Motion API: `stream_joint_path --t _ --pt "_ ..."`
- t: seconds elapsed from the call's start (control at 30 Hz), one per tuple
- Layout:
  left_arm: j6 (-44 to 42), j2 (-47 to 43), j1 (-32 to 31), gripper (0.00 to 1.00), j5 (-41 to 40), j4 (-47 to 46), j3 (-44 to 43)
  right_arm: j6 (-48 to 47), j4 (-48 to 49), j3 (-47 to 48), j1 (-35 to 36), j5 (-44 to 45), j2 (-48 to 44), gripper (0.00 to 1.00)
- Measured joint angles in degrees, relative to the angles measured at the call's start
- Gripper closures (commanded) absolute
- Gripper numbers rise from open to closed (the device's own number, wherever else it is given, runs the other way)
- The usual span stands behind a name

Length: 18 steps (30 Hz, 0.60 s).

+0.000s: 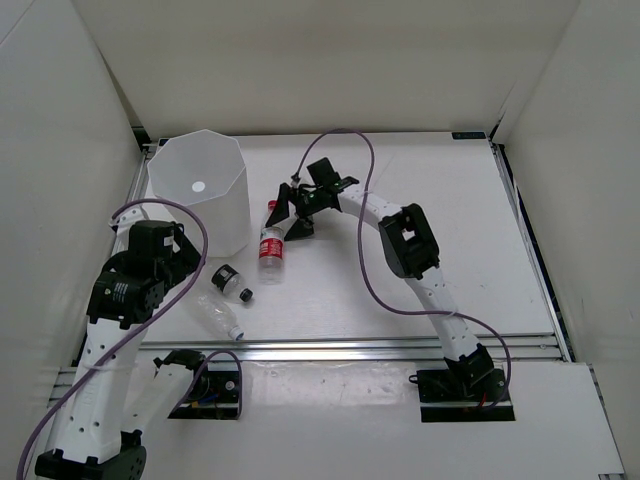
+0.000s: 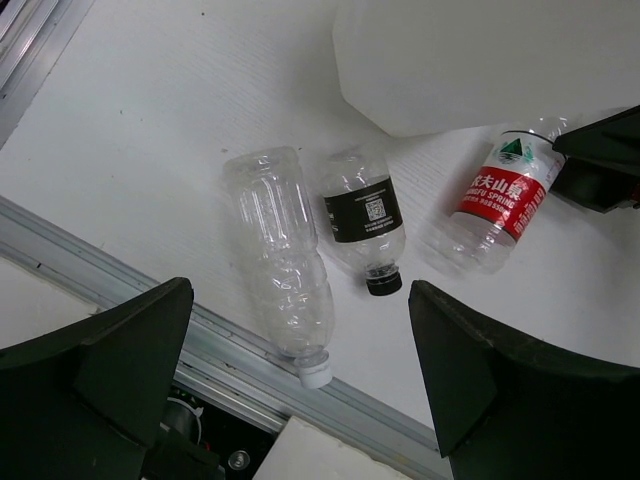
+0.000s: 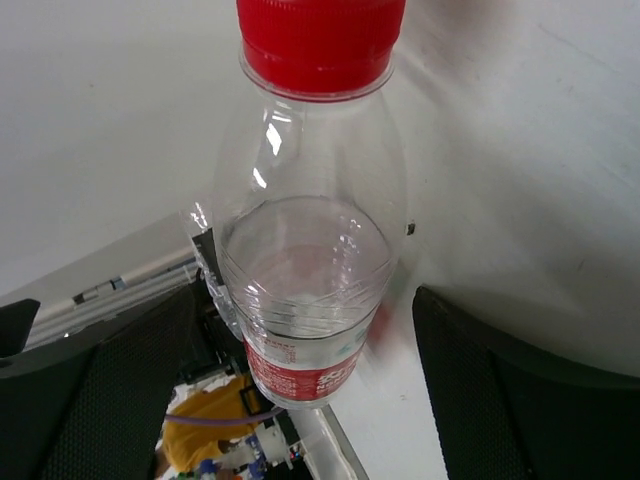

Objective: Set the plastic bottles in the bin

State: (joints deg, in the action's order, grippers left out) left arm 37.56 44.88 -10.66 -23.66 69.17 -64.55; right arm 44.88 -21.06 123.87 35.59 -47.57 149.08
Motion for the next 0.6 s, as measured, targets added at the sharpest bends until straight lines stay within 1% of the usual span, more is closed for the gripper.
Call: stream_joint_path --t 0.03,0.1,0.13,0.17,0.23,0.27,0.37,0.4,0.47,0.5,0.6 --pt "0.00 0.00 0.00 0.00 -0.13 0.15 0.00 0.00 0.07 0.04 0.00 -0.44 0.24 0.12" --pt "0.00 -0.09 0.00 0.00 -0.44 0.57 0.00 0.24 -0.02 0.04 0.15 -0.98 0.59 0.29" --pt "0.02 -0.09 0.00 0.00 -0.57 0.74 0.00 -0.02 -0.04 0.04 0.17 -1.01 0.70 0.30" --pt "0.13 -0.09 0.00 0.00 -0.63 0.94 0.00 0.17 -0.04 0.04 0.17 -1.03 0.90 0.33" --pt "0.37 -0.09 0.00 0.00 -0.96 1.05 0.00 0.31 0.04 0.04 0.22 -1.97 1.14 0.36" --pt "0.44 -0.09 0.00 0.00 -1.03 1.09 0.00 0.31 0.02 0.04 0.24 -2.14 1.14 0.42" --pt "0.70 -0.09 -0.02 0.00 -1.07 1.11 0.00 -0.07 0.11 -0.35 0.31 -2.27 1.14 0.52" --pt "0.85 -0.15 -0.02 0.00 -1.09 1.11 0.00 -0.28 0.22 -0.79 0.28 -2.45 1.07 0.59" --pt "1.14 -0.31 -0.02 0.00 -1.11 1.11 0.00 -0.50 0.20 -1.95 -0.02 -2.73 0.50 0.64" --pt "1.29 -0.46 -0.02 0.00 -1.16 1.11 0.02 -0.83 0.07 -2.69 -0.24 -2.73 0.02 0.70" --pt "1.49 -0.96 -0.02 0.00 -1.22 1.09 0.02 -2.32 -0.94 -6.56 -1.03 -1.36 -3.23 0.78"
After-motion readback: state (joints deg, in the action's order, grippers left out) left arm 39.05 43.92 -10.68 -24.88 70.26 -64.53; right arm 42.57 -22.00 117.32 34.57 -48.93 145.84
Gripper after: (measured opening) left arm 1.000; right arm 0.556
